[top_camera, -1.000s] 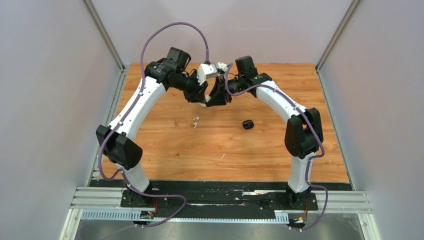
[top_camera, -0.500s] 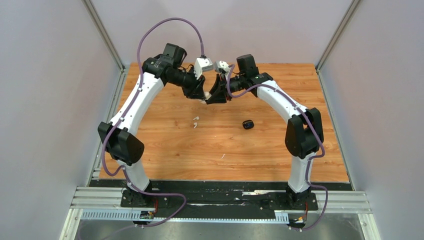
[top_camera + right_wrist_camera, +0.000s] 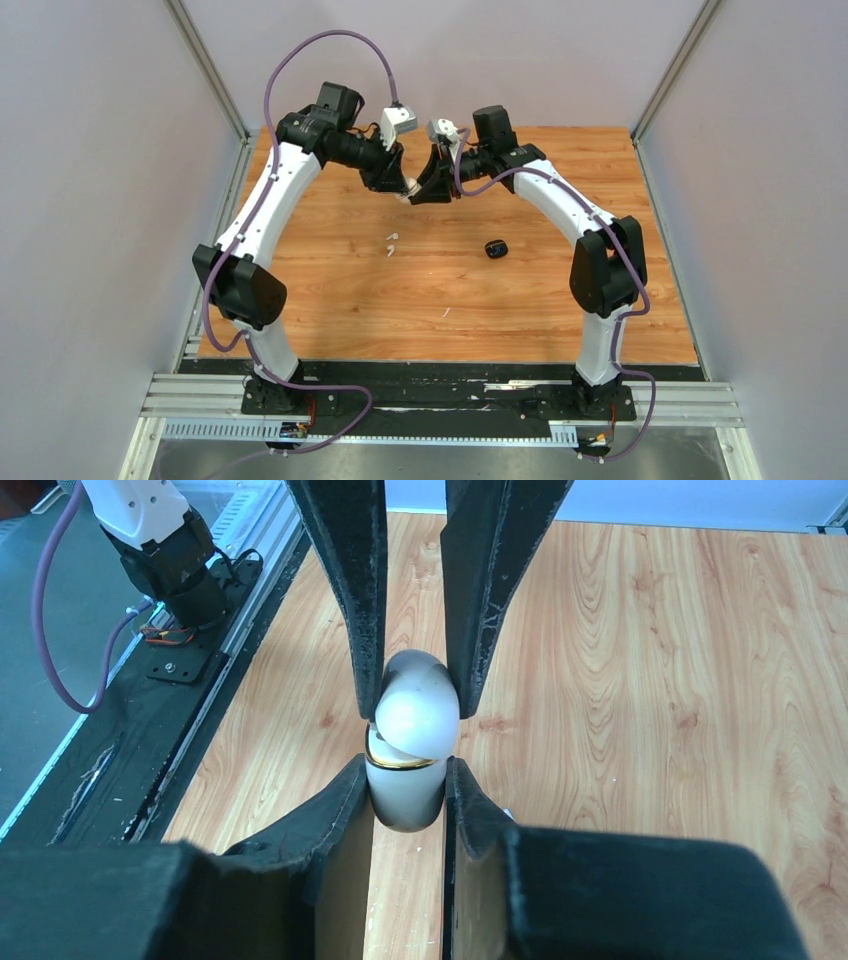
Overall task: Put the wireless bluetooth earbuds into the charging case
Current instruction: Open the charging case.
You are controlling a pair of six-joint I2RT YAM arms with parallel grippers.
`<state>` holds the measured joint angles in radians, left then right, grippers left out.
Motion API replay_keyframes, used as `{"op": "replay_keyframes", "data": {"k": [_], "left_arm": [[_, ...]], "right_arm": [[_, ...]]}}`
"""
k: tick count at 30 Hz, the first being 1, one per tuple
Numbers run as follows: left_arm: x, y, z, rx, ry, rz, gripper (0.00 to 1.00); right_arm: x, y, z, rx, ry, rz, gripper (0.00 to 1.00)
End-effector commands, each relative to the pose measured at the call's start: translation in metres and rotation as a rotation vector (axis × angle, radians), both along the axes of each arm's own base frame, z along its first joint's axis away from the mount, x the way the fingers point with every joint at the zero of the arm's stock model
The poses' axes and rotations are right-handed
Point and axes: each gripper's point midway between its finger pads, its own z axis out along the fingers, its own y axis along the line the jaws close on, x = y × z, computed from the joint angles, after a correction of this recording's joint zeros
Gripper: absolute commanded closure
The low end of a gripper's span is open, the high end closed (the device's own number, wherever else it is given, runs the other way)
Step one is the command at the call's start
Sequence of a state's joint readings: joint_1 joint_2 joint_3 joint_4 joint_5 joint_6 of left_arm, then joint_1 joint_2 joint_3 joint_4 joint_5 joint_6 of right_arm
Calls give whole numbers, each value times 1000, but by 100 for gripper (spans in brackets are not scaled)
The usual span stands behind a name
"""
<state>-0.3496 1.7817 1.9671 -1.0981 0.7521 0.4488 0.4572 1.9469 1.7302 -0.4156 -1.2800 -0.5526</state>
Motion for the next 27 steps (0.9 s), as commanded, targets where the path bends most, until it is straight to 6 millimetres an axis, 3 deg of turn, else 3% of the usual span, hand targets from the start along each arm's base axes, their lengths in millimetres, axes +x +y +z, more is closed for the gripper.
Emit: {"op": "replay_keyframes", "data": {"k": [1, 16, 18, 19, 20, 21, 22, 23, 24, 25, 27], "left_arm": [[58, 34, 47, -25, -233, 181, 68], [51, 32, 71, -90, -268, 176, 60], [43, 30, 80, -137, -281, 162, 56], [33, 32, 94, -169, -314, 157, 51], [31, 27, 89, -222, -312, 141, 48], [13, 28, 112, -273, -380, 124, 39], [12, 23, 100, -326, -389, 109, 35], [-6, 25, 116, -369, -450, 98, 27], [-6, 22, 105, -418, -452, 102, 25], [-17, 23, 113, -447, -479, 98, 21], [-25, 20, 102, -465, -422, 81, 19]], "right_arm": [[-23, -4, 11, 20, 72, 73, 100], [-16, -5, 9, 14, 97, 57, 100], [-11, -9, 17, 22, 123, 39, 100], [-8, -12, 24, 32, 135, 29, 100], [-6, -15, 31, 43, 152, 17, 100], [-4, -19, 39, 60, 148, 8, 100], [-2, -22, 46, 76, 144, -1, 100], [0, -25, 54, 96, 122, -18, 100], [3, -27, 60, 115, 106, -45, 100], [7, -31, 68, 135, 110, -76, 100], [14, -38, 79, 169, 184, -135, 100]]}}
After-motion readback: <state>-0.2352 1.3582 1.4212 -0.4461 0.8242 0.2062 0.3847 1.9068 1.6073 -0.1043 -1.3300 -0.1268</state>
